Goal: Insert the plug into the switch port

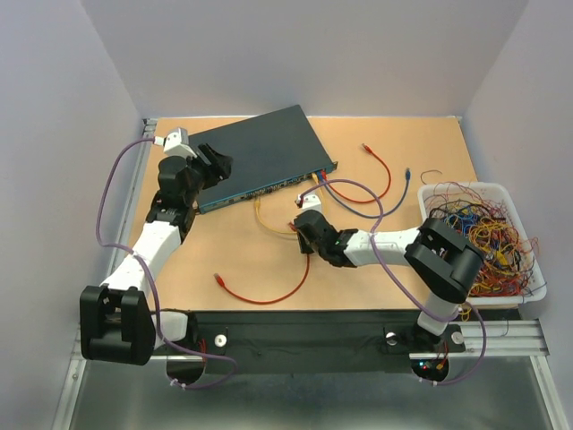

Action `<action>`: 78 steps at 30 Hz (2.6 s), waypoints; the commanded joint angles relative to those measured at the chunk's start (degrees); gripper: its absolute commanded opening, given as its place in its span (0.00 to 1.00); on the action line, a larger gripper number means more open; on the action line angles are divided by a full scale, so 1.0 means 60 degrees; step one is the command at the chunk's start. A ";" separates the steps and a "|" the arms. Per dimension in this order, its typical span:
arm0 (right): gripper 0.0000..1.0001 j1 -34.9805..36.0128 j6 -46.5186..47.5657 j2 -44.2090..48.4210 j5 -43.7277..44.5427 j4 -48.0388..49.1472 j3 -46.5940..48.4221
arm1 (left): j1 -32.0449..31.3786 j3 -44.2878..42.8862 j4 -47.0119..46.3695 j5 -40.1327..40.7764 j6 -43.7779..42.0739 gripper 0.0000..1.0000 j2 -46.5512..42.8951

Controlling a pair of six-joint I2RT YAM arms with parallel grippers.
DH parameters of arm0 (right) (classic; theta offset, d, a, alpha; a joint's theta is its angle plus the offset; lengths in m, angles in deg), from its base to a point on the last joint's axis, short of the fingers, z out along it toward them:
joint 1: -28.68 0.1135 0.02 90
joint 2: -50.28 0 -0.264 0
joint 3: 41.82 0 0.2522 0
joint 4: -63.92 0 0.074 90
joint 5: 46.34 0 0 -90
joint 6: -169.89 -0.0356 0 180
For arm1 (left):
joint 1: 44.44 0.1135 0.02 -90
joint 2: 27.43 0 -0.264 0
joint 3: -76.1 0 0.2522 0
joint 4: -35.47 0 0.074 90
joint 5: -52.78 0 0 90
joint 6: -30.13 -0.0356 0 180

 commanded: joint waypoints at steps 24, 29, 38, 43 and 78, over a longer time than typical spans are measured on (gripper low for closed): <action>0.54 0.0400 -0.1012 0.4588 -0.0650 -0.1116 -0.2478 | -0.0111 0.0642 -0.0302 0.0130 -0.0061 0.77 -0.0845; 0.56 0.0400 -0.0631 0.3799 -0.0195 -0.1116 -0.2082 | -0.0126 0.0701 -0.0199 0.0291 -0.0163 0.77 -0.1064; 0.55 0.0400 -0.0338 0.2566 -0.0092 -0.1029 -0.1452 | -0.0126 0.0716 -0.0213 0.0277 -0.0222 0.77 -0.1021; 0.55 0.0386 -0.0205 0.2053 -0.0033 -0.0941 -0.1291 | -0.0111 0.0745 -0.0316 0.0233 -0.0251 0.77 -0.0933; 0.00 0.0385 0.0616 0.5245 -0.9098 0.3044 -0.2536 | -0.0184 0.1038 -0.1439 -0.1698 0.0334 0.77 -0.2206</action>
